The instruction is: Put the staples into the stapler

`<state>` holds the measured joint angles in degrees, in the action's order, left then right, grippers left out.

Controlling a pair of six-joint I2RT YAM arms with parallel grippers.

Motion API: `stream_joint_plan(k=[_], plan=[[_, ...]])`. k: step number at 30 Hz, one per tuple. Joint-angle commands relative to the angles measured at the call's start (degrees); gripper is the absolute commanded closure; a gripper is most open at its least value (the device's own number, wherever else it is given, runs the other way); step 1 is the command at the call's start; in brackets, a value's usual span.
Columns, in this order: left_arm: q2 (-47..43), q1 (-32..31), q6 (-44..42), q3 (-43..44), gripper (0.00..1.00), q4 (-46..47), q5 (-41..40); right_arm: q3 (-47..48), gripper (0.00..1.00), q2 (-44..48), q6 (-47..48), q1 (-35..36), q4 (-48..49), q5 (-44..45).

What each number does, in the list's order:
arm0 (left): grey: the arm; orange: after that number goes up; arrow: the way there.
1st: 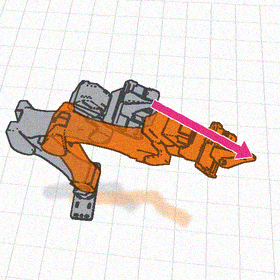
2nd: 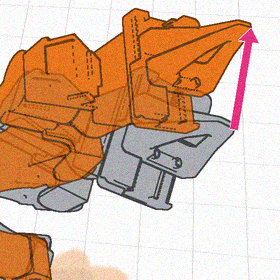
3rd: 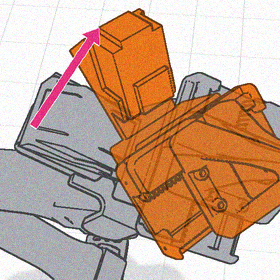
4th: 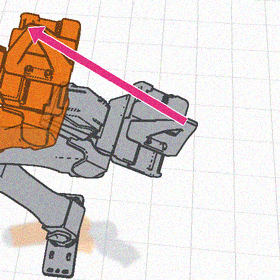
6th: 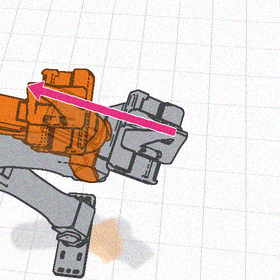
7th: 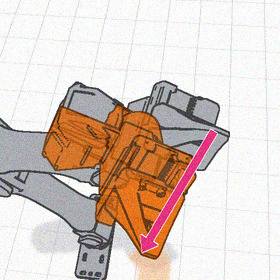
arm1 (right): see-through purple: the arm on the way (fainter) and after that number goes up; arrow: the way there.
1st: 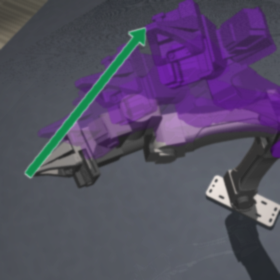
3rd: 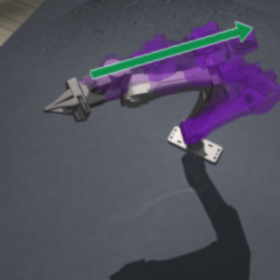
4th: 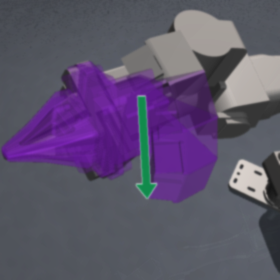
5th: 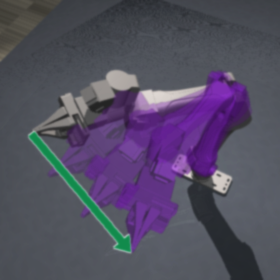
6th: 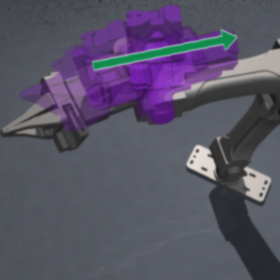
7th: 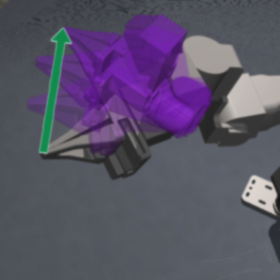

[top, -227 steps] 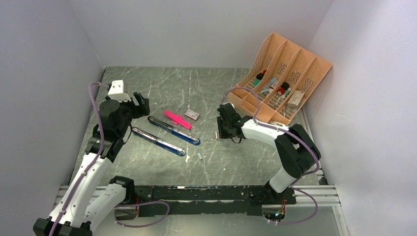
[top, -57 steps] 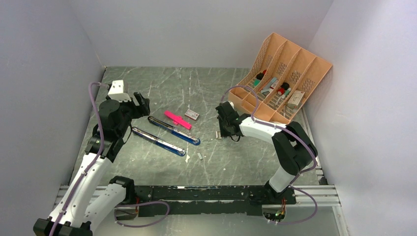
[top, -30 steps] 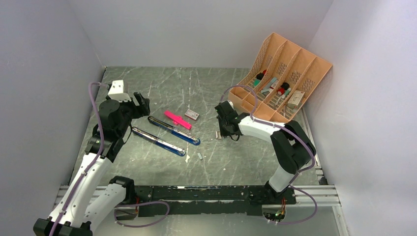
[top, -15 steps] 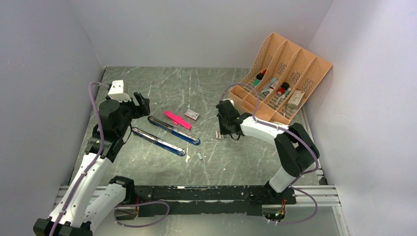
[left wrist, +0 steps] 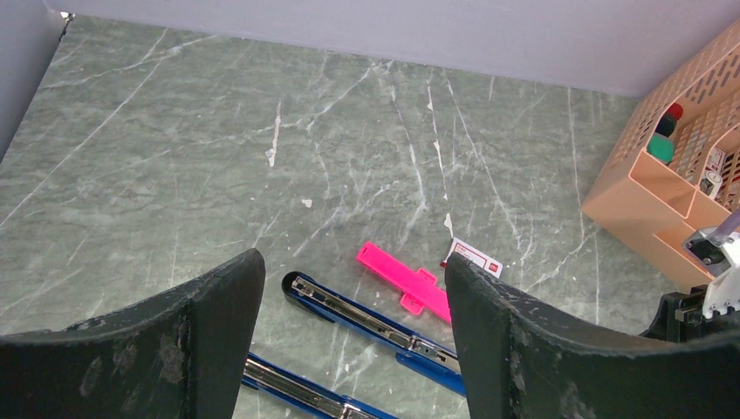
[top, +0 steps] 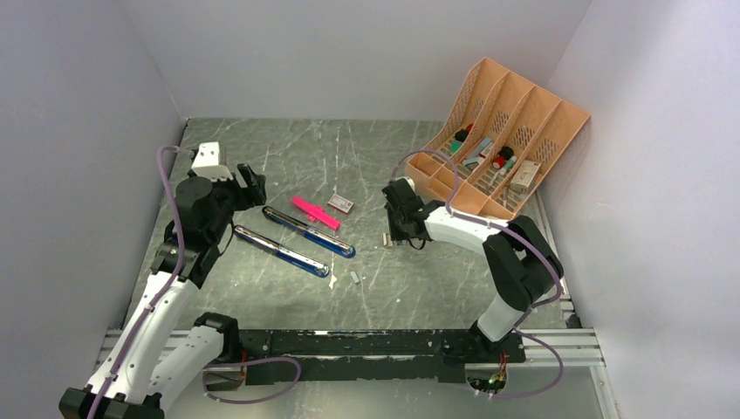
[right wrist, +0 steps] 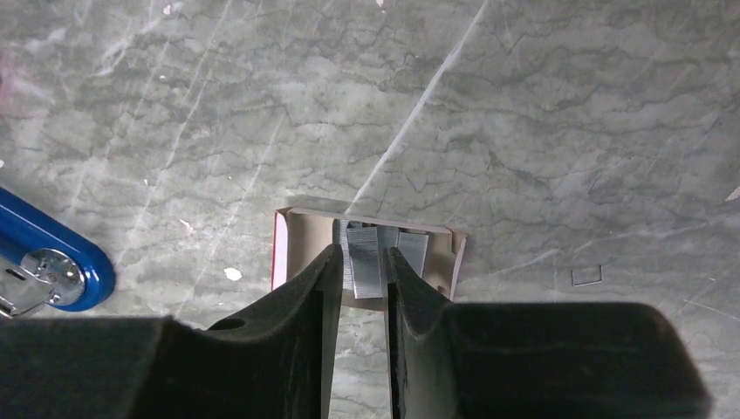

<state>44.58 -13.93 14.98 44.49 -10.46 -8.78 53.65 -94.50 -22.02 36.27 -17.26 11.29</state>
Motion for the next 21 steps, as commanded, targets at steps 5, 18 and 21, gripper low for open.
stream_joint_plan(k=[5,18,21], plan=[[-0.54,0.6,-0.35,0.23,0.2,1.65,0.94,1.37,0.72,-1.69,0.15,-0.33,-0.67,1.02],[-0.54,0.57,-0.39,0.16,0.2,1.62,1.0,1.61,0.75,-3.09,0.44,-0.28,-1.26,0.05],[-0.54,0.57,-0.39,0.16,0.2,1.64,1.0,1.55,0.76,-2.84,0.38,-0.26,-1.11,0.04]])
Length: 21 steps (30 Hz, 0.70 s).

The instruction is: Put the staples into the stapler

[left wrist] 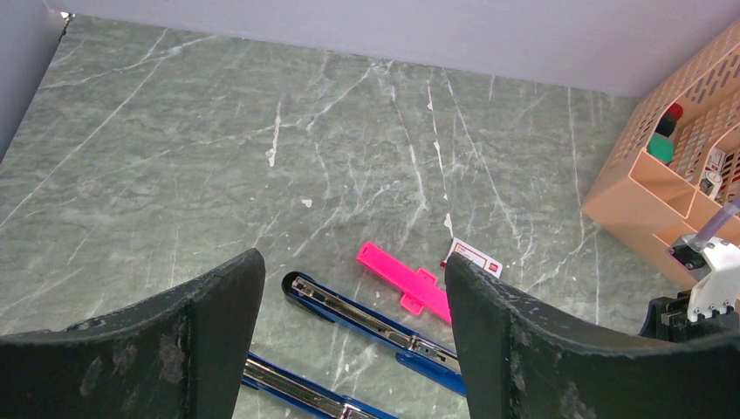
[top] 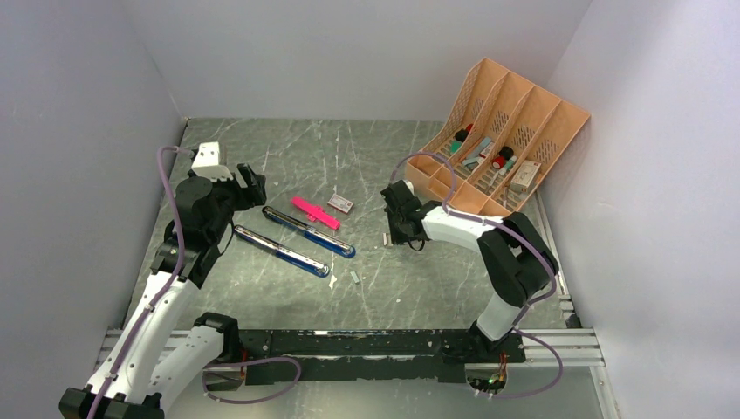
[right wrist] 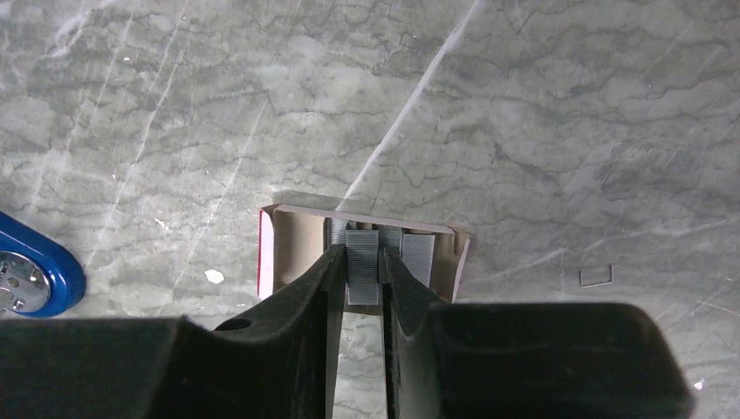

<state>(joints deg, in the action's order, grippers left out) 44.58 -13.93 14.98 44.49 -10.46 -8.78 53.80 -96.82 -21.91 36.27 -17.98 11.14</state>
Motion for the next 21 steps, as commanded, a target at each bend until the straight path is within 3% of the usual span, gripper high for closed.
stream_joint_plan(k=[1,21], plan=[[-0.54,0.57,-0.39,0.18,0.2,1.64,0.96,1.39,0.77,-0.36,0.21,-0.32,-0.39,0.28],[-0.5,0.62,-0.39,0.19,0.2,1.68,1.04,1.57,0.83,4.82,1.12,-0.28,-0.38,0.29]])
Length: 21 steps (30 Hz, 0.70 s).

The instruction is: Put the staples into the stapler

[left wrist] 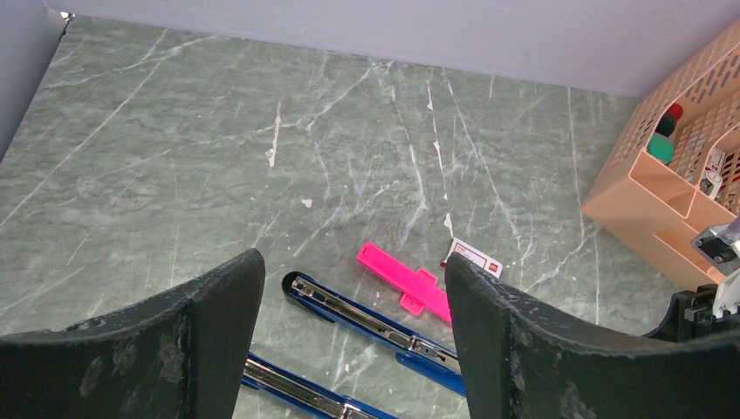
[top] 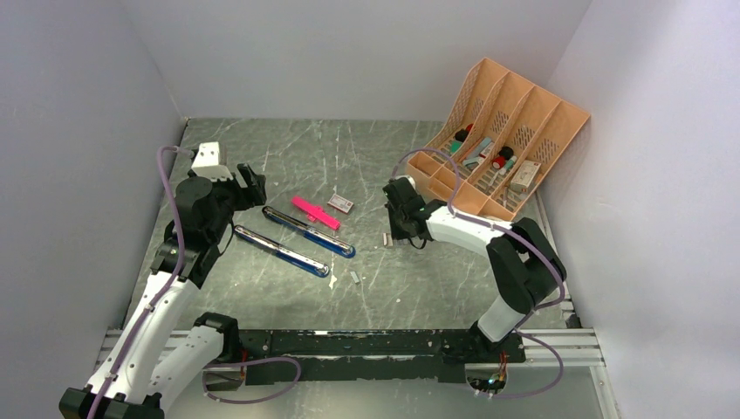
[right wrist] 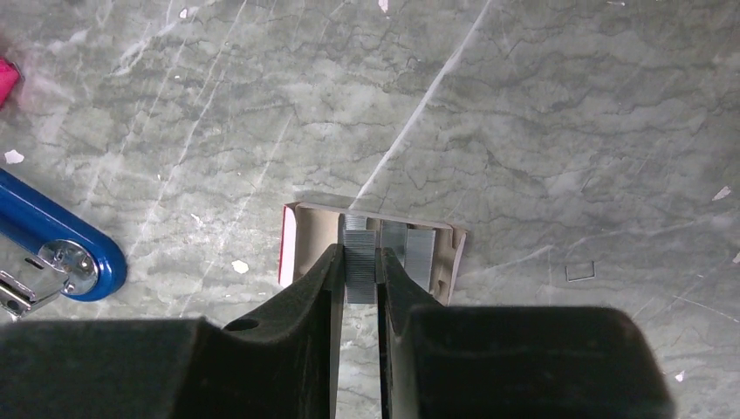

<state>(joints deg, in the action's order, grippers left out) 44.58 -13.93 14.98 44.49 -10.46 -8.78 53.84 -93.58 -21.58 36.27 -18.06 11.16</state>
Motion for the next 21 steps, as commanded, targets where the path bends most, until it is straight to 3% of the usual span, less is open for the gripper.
stream_joint_plan(k=[1,5,13,21], plan=[[-0.46,0.58,-0.35,0.29,0.2,1.67,1.04,1.54,0.84,1.71,0.95,-0.13,-0.3,-0.04],[-0.46,0.57,-0.39,0.26,0.2,1.74,1.09,2.74,0.85,2.92,2.16,2.0,-1.54,-0.51],[-0.46,0.57,-0.38,0.24,0.2,1.67,1.12,3.28,0.85,4.05,5.2,13.85,-1.22,-0.5],[-0.43,0.57,-0.31,0.24,0.2,1.7,1.25,1.31,0.85,1.13,3.68,16.58,-0.48,-4.07]])
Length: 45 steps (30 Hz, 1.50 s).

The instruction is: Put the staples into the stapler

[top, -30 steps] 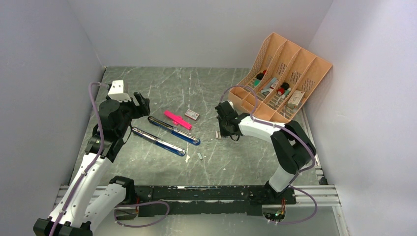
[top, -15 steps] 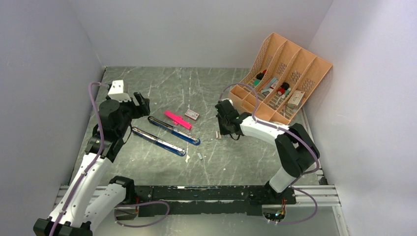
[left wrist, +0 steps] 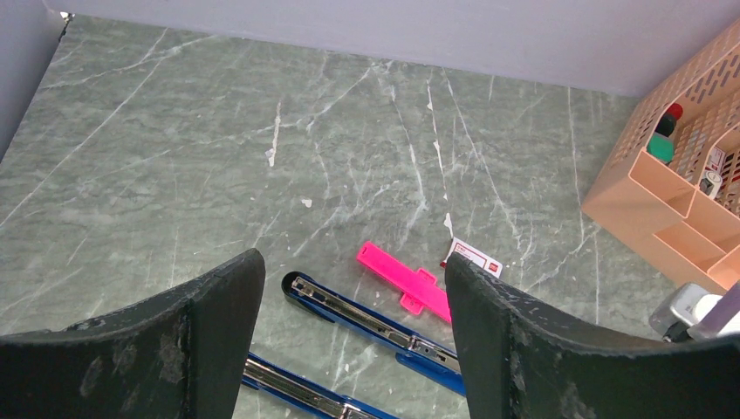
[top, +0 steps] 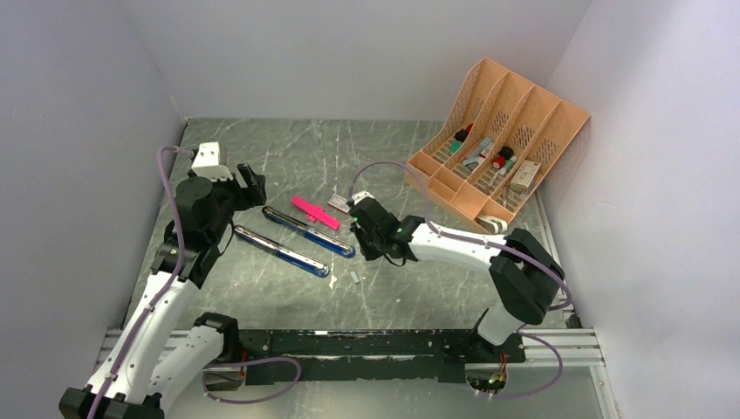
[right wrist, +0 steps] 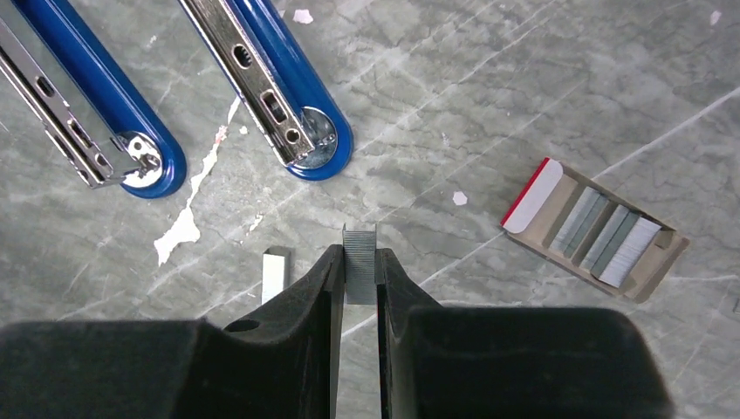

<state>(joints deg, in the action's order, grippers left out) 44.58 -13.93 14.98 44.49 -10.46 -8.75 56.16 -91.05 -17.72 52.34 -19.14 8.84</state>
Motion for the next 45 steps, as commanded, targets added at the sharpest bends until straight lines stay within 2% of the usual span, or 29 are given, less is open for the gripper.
stream_joint_plan(k=[1,15,25,30,34,39,45], plan=[[-0.45,0.57,-0.31,0.17,0.2,1.75,1.28,-1.13,0.85,-1.85,-0.29,0.81,0.78,-2.08],[-0.46,0.57,-0.31,0.17,0.2,1.62,1.29,0.47,0.82,-7.22,-0.2,3.38,1.65,-1.24],[-0.54,0.57,-0.39,0.23,0.2,1.63,1.19,0.74,0.62,-5.31,-0.22,3.39,2.05,0.51],[-0.46,0.58,-0.39,0.27,0.2,1.58,1.2,0.26,0.6,-1.28,-0.91,2.78,3.33,2.7],[-0.45,0.57,-0.39,0.24,0.2,1.67,1.26,-1.96,0.6,2.69,-1.69,-0.17,4.6,5.32],[-0.51,0.57,-0.33,0.2,0.2,1.66,1.28,-3.78,0.62,3.76,-2.42,-8.34,1.83,5.31],[-0.46,0.57,-0.39,0.21,0.2,1.63,1.29,-5.45,0.67,3.58,-2.98,-16.08,1.41,1.76]])
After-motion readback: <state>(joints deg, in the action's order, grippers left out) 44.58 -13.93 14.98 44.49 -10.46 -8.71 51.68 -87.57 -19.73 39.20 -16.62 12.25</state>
